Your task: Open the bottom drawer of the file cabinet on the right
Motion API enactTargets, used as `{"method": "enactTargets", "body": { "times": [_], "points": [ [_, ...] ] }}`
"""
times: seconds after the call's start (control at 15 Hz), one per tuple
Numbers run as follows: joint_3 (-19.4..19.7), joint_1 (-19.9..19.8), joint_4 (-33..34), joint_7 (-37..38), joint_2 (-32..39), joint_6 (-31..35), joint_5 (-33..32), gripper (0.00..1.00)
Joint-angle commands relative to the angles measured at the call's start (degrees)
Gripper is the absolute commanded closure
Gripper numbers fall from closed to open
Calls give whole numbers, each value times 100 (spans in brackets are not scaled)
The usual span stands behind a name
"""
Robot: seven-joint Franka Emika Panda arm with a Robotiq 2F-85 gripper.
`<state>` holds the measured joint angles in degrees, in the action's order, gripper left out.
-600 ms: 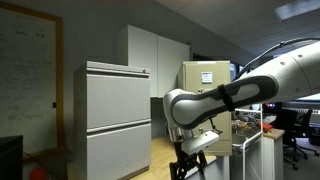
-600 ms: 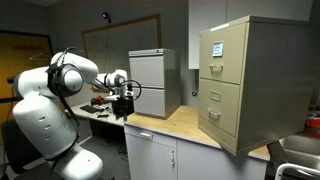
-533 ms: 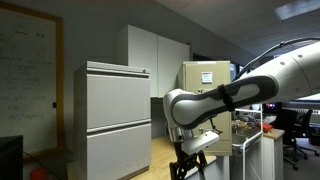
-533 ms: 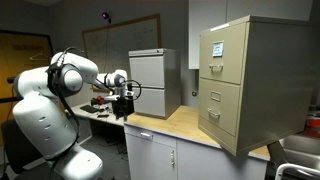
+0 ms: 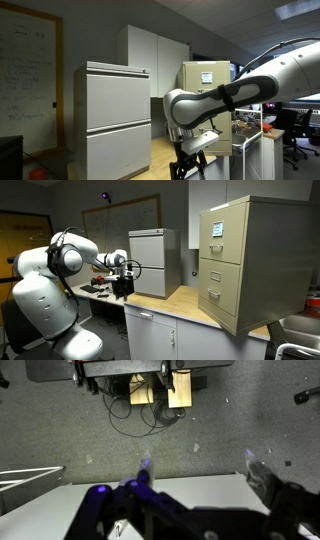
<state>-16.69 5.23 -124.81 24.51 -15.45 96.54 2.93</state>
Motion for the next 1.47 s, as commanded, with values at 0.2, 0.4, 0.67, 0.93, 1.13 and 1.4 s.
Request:
{"method": "enactTargets", "body": {
  "times": [0.2,0.4,0.67,0.93,1.13,1.4],
  "points": [
    [85,86,59,88,132,66,-210,0],
    [155,-6,259,122,319,215,-650,0],
    [416,-143,699,-22,475,175,-1306,0],
    [720,-315,1337,-338,690,50,-2170,0],
    [948,-429,1802,-674,912,95,-2632,0],
    [1241,-550,2464,-938,1335,143,-2862,0]
  ]
}}
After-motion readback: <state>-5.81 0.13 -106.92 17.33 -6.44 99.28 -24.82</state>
